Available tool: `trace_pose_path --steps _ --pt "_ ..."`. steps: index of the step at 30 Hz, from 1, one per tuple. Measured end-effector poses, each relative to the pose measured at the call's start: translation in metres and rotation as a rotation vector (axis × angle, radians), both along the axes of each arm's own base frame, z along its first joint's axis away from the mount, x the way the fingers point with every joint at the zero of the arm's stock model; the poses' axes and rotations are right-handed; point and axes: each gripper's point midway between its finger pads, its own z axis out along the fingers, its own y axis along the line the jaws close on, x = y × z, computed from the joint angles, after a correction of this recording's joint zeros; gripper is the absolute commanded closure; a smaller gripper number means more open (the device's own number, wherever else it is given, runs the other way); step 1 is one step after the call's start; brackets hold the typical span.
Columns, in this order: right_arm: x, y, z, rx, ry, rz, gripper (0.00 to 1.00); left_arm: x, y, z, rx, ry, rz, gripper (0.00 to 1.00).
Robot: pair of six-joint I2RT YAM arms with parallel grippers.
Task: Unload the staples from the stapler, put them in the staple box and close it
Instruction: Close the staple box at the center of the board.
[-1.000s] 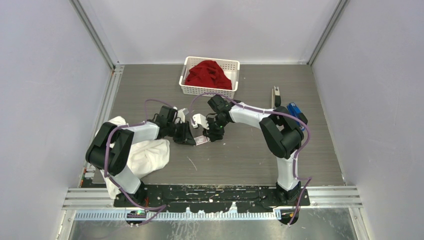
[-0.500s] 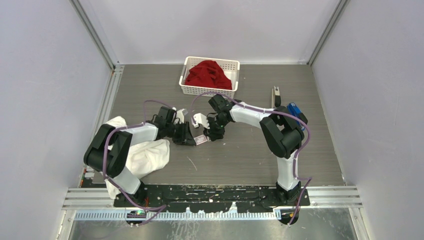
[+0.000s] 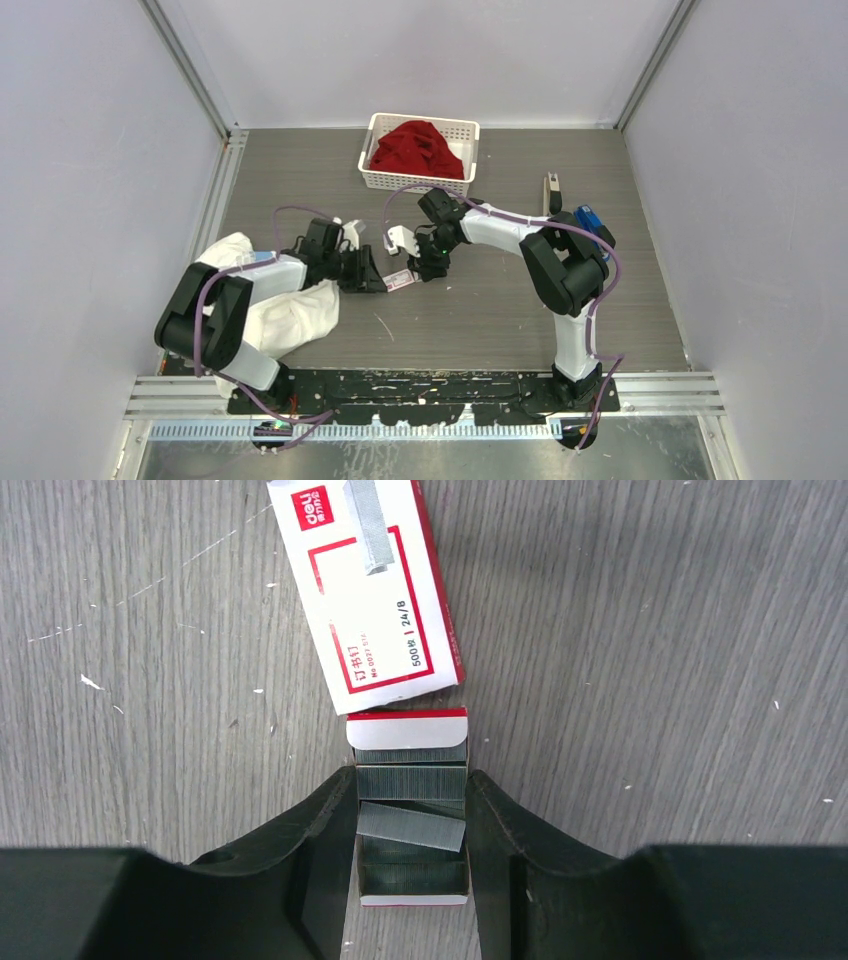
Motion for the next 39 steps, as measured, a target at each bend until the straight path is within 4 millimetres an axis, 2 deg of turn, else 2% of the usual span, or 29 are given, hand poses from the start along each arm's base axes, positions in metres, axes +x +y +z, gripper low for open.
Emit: trace_pose_path --steps 16,30,39 --pt "0.004 -0.001 -0.001 0.005 0.0 -0.021 0.73 0.014 -0.013 -0.003 -0.047 0.028 0.0 0.67" --pt "0.002 0.006 0.0 0.017 0.0 -0.017 0.75 0.015 -0.015 -0.005 -0.052 0.039 -0.007 0.7" --pt "-0.009 0.014 0.0 0.021 -0.004 0.042 0.76 0.015 -0.015 -0.005 -0.052 0.039 -0.007 0.7"
